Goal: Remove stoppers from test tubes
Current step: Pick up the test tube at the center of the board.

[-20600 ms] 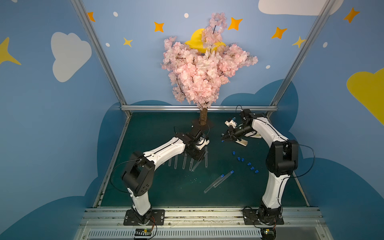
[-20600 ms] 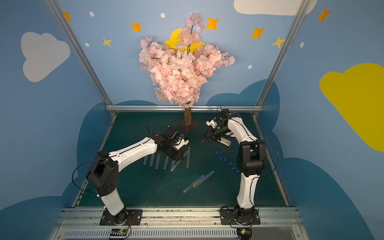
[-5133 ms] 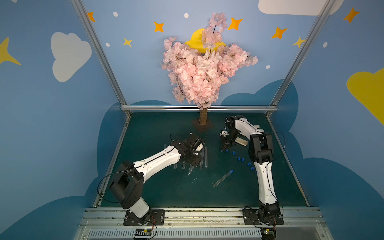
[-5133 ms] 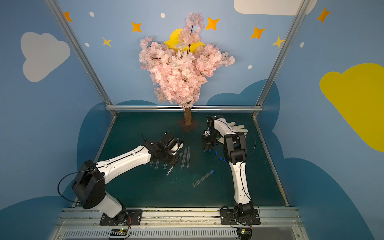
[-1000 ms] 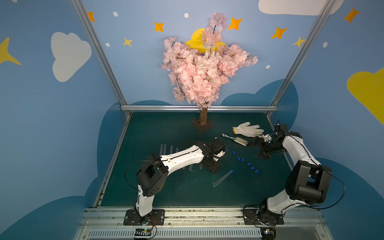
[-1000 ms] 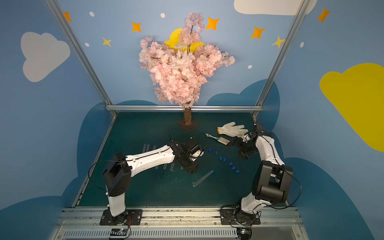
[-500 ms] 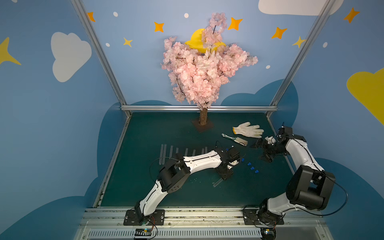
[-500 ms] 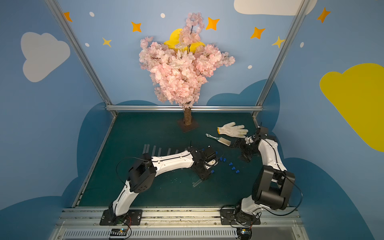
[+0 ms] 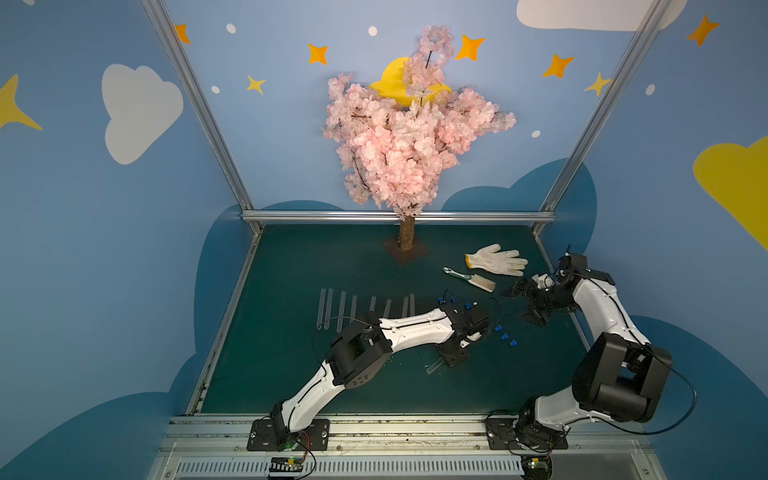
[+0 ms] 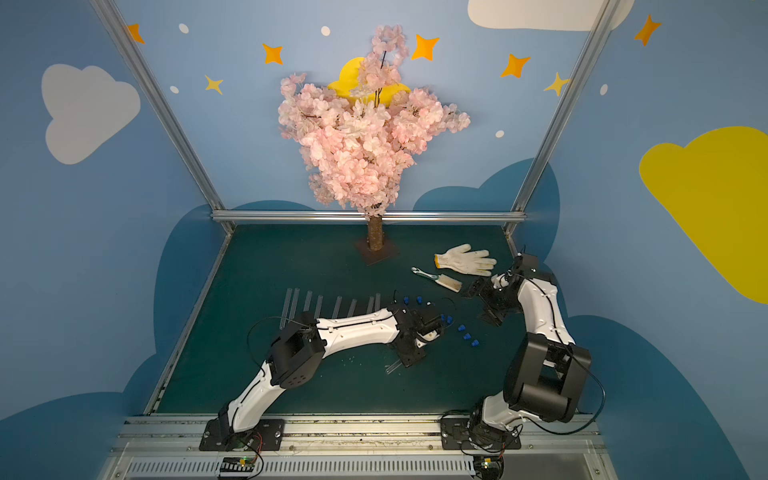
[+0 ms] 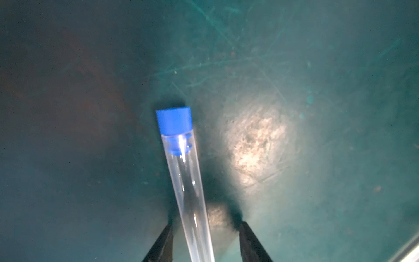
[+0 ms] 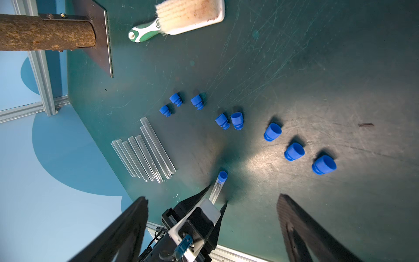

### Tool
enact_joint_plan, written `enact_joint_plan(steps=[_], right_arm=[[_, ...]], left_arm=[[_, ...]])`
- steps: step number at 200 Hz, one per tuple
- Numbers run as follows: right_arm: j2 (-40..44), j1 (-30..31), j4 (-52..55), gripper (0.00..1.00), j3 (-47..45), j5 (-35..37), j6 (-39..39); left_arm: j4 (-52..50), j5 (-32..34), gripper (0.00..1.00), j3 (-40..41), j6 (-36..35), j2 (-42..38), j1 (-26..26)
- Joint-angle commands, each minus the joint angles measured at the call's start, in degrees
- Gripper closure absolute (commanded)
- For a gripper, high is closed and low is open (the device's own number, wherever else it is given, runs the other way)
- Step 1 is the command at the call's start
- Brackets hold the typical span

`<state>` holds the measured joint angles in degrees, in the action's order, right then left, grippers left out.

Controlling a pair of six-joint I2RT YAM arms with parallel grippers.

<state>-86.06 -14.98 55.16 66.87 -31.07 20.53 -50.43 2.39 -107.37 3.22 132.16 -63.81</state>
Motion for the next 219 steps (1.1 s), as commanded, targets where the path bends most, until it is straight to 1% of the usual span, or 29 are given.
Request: enact_joint_plan(steps=[1,42,82,122,161,178,204,219], right_arm=[[2.2,-0.5,1.6,0.11,0.9,0.2,-0.9],[2.5,-0.8,1.4,0.11,0.5,0.4,-0.8],[2.7,-1.3,0.9,0.11,-0.1,0.0,-0.8],[2.8,-1.7,0.6,0.11,-0.6,-0.2,-0.8],[2.4,-2.0,0.2,0.11,-0.9,-0.5,-0.9],[2.5,-2.1,0.0,0.11,-1.1,-0.5,-0.9],[2.5,-2.2,-0.6,0.11,-1.7,-0.7,-0.8],[2.5,-2.1,-1.3,0.11,-2.1,-1.8,-0.7]], left_arm=[[-2.5,0.7,0.57,-0.8,-0.7,2.6,-0.2],[-3.1,0.0,0.62,-1.5,-1.0,3.0,-0.2],[-2.9,-0.1,0.70,-1.1,-1.2,2.9,-0.2],[-2.9,-0.1,0.82,-0.6,-1.2,2.3,0.4],[-2.3,-2.1,0.88,0.4,0.0,1.0,1.6],[-2.1,-2.8,0.88,0.8,0.6,-0.1,2.6],[0.2,-6.0,0.88,3.5,2.6,-4.3,5.2],[1.5,-6.2,0.87,6.0,3.1,-7.8,6.7]])
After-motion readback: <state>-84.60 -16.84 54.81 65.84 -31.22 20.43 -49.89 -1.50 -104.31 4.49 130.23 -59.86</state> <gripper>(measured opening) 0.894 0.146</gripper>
